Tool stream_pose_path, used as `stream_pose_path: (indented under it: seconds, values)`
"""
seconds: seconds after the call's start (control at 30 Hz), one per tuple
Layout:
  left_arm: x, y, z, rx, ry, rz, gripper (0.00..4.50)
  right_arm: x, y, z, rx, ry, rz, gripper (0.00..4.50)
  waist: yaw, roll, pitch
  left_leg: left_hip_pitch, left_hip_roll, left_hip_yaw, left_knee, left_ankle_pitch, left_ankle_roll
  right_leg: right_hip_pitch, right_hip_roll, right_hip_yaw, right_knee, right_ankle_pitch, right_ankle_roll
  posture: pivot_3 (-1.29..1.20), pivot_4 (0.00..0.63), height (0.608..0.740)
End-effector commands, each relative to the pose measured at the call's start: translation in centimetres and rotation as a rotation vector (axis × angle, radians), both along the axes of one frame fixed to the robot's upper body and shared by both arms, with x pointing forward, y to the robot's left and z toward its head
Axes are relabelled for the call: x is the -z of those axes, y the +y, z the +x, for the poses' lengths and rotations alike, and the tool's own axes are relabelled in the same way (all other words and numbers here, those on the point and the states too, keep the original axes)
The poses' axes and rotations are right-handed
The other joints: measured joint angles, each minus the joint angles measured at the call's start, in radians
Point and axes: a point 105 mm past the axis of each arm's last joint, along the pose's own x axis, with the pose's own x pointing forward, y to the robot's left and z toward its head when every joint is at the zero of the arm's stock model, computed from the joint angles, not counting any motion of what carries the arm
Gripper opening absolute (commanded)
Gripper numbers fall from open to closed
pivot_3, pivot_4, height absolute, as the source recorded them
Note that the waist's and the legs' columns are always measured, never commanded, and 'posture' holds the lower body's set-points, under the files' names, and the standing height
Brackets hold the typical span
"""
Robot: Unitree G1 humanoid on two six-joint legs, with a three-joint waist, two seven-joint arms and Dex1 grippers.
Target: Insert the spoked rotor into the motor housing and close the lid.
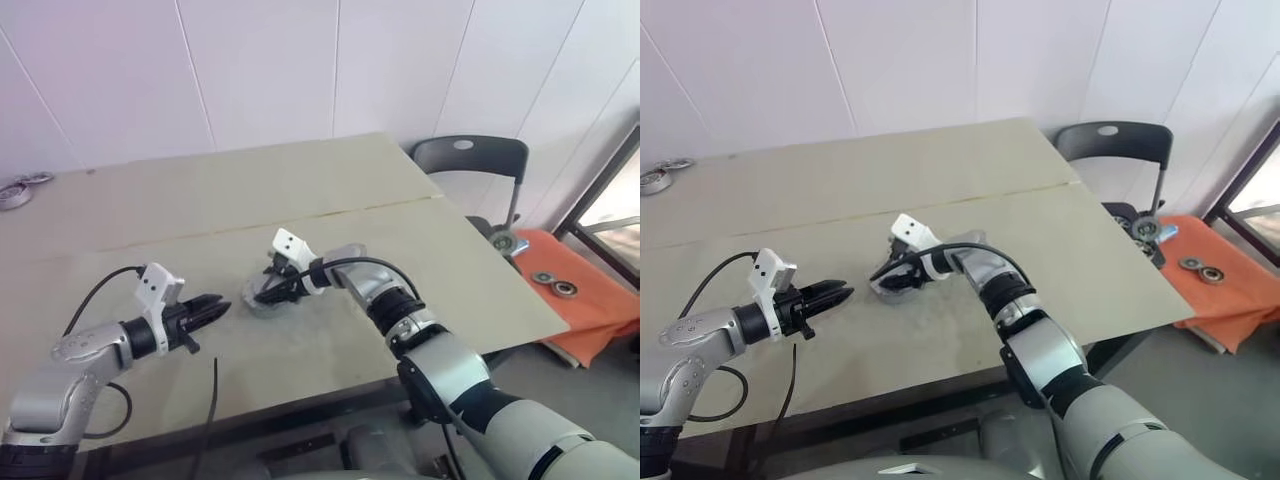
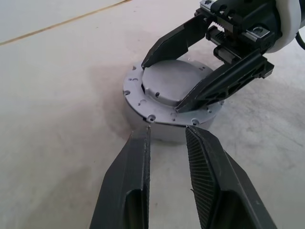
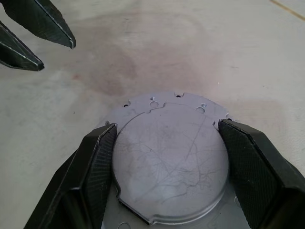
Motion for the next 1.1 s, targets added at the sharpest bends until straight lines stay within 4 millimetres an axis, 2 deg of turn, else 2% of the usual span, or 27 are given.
stream_pose_path:
  seconds: [0.03,0.27,0.57,0.73,0.83,1.1]
  values:
    - [-1.1,0.3,0.3,-0.001,-0.051,0.015,1.23,2.7,0.4,-1.1,-0.019,0.020,-0.122,3.06,0.000,0.000,0.000,0.000,0.000,0.000,0.000,0.000,0.000,0.000,0.000,0.000,0.000,0.000,0.000,0.00,0.000,0.740]
    - [-1.2,0.4,0.3,-0.006,-0.053,0.019,1.23,3.4,0.6,-1.7,-0.032,0.031,-0.136,3.06,0.003,-0.001,-0.001,0.000,0.000,0.000,-0.001,0.000,0.000,0.000,0.000,0.000,-0.001,0.000,0.000,0.00,0.000,0.740]
    - [-1.2,0.3,0.4,-0.005,-0.053,0.016,1.23,2.9,0.0,-1.2,-0.029,0.036,-0.125,3.06,0.004,-0.001,-0.001,0.000,0.000,0.000,-0.003,0.000,0.000,-0.001,0.000,0.000,-0.001,0.000,0.000,0.00,0.000,0.740]
    - [-1.2,0.1,0.5,-0.004,-0.054,0.014,1.23,0.2,0.8,-1.9,-0.092,0.176,0.024,3.06,0.005,-0.001,0.000,-0.001,0.000,0.000,-0.004,0.000,0.000,-0.002,0.000,0.000,-0.002,0.000,0.000,0.00,0.000,0.740]
    - [-1.1,0.0,0.5,-0.004,-0.052,0.013,1.23,-0.8,0.1,-2.8,-0.214,0.176,0.032,3.06,0.006,-0.001,-0.001,-0.003,0.000,0.000,-0.007,0.000,0.000,-0.003,0.000,0.000,-0.003,-0.001,0.001,0.00,0.000,0.740]
    - [-0.9,-0.1,0.5,-0.003,-0.050,0.012,1.23,0.6,-0.6,-3.0,-0.213,0.148,-0.038,3.06,0.006,-0.004,-0.003,-0.002,0.000,0.000,-0.018,-0.001,0.001,-0.007,-0.001,0.000,-0.003,-0.001,0.004,0.00,0.000,0.740]
